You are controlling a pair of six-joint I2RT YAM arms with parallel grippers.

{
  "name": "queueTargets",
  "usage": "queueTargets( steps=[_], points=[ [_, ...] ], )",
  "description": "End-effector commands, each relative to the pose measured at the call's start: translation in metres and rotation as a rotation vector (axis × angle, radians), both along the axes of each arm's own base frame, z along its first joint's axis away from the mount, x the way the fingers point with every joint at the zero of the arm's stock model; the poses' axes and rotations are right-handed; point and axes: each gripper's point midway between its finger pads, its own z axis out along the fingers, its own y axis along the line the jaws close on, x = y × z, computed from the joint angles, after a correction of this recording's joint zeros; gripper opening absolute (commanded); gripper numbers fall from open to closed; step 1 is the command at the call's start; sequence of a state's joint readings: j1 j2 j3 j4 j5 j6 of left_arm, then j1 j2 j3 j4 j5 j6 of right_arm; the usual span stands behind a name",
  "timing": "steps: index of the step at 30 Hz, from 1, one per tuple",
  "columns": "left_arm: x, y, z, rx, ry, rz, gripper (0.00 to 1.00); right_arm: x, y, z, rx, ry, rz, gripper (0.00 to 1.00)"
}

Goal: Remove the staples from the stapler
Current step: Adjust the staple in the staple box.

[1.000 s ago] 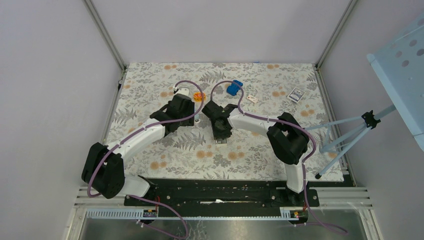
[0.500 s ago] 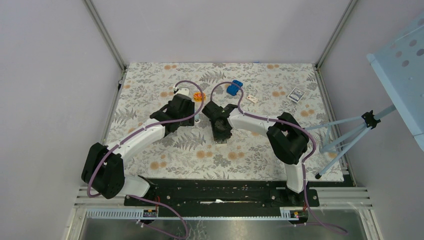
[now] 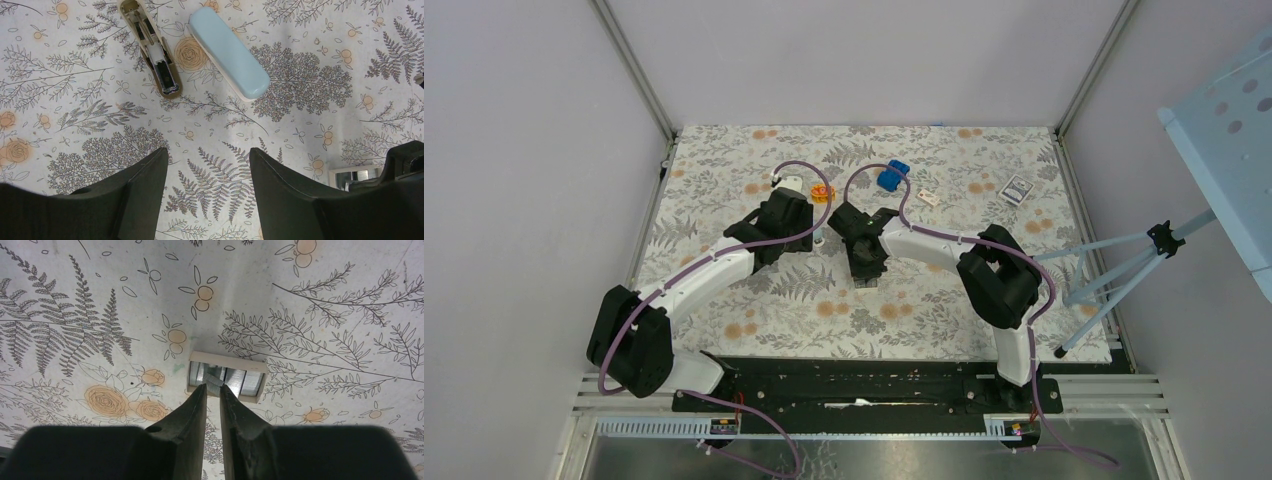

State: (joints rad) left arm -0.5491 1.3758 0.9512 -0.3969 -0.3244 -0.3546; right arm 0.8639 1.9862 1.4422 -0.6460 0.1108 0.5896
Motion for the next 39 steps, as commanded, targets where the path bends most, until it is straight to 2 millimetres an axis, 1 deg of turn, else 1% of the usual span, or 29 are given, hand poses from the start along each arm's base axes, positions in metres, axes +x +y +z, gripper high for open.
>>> queueTargets(
  steps=[1,5,29,33,35,38,39],
  points=[
    [0.009,-0.003,0.022,-0.022,-0.077,0.002,0.65,0.001,0.007,0.009,0.030,-0.014,0.008,0.22],
    [0.009,-0.003,0.022,-0.021,-0.075,0.003,0.65,0.001,0.007,0.011,0.034,-0.015,0.008,0.20],
    [0.009,-0.003,0.022,-0.023,-0.075,0.001,0.66,0.010,0.010,0.038,0.082,-0.089,-0.009,0.17],
    [0.009,-0.003,0.022,-0.023,-0.077,0.001,0.66,0.010,0.011,0.037,0.081,-0.085,-0.008,0.17],
    [0.009,-0.003,0.022,-0.024,-0.077,0.000,0.66,0.009,0.008,0.033,0.065,-0.079,-0.011,0.21],
    [0.009,-0.004,0.022,-0.022,-0.077,0.000,0.66,0.007,0.007,0.027,0.050,-0.061,-0.003,0.37],
    [0.009,-0.003,0.022,-0.021,-0.076,0.000,0.66,0.006,0.008,0.024,0.047,-0.054,0.001,0.40]
  ],
)
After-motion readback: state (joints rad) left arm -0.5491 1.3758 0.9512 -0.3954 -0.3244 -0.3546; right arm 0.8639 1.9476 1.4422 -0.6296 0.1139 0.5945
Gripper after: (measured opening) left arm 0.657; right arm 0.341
